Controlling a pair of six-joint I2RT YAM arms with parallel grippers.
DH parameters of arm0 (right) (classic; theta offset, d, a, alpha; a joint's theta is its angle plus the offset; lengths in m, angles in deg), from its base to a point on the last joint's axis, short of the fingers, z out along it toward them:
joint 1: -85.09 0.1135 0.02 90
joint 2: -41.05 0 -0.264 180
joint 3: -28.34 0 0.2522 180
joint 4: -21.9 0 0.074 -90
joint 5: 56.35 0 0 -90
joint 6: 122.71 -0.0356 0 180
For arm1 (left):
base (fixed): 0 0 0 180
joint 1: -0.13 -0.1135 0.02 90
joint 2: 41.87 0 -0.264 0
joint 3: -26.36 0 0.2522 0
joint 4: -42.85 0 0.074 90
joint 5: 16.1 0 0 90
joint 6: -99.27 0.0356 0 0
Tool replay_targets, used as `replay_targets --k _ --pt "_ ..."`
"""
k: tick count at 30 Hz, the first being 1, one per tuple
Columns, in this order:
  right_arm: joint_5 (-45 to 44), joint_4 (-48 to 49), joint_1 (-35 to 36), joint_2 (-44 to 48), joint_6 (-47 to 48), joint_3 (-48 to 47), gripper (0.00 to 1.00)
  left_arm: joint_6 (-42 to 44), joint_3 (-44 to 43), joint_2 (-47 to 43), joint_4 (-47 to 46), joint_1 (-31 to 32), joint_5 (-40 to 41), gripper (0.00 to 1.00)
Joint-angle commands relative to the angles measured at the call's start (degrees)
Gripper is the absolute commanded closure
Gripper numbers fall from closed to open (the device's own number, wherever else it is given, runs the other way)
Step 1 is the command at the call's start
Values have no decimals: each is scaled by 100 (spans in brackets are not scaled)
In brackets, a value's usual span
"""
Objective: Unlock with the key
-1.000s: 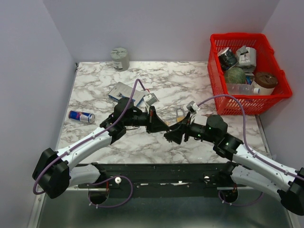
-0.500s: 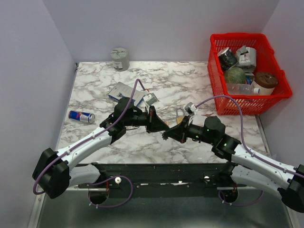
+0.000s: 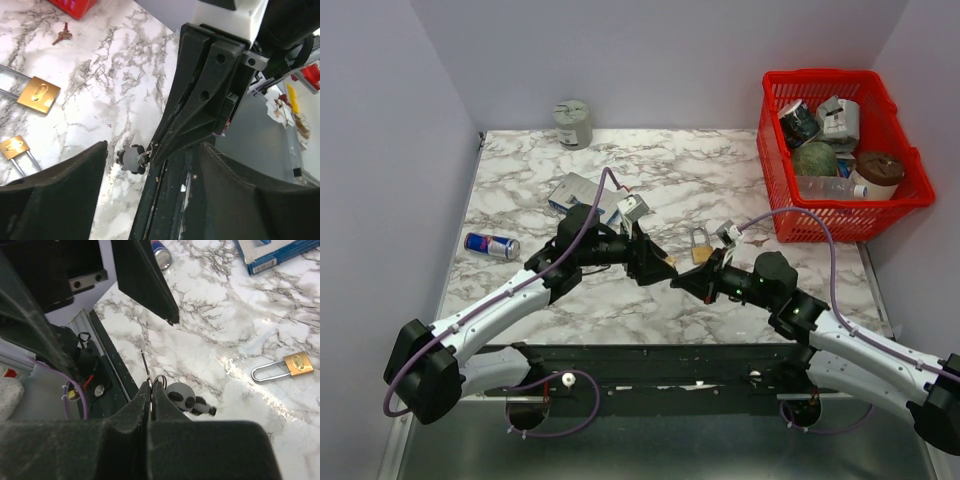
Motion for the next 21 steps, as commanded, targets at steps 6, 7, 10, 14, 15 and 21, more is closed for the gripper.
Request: replay_targets --k 6,7,10,14,15,21 --pt "-346 255 -310 122 -200 350 99 586 -274 10 613 7 1062 11" --pt "-320 237 -572 122 -279 377 99 595 -301 55 805 24 1246 11" --pt "83 211 -1414 113 -419 491 99 569 -459 327 1436 252 2430 11" --pt "331 -52 -1962 235 -306 483 99 44 -399 924 1642 639 3383 12" --pt "322 -114 -1998 323 -288 474 99 -115 -337 1169 1537 701 3279 13" --pt "-108 -676 -2103 894 -455 667 99 -1178 -99 1987 561 903 3303 14"
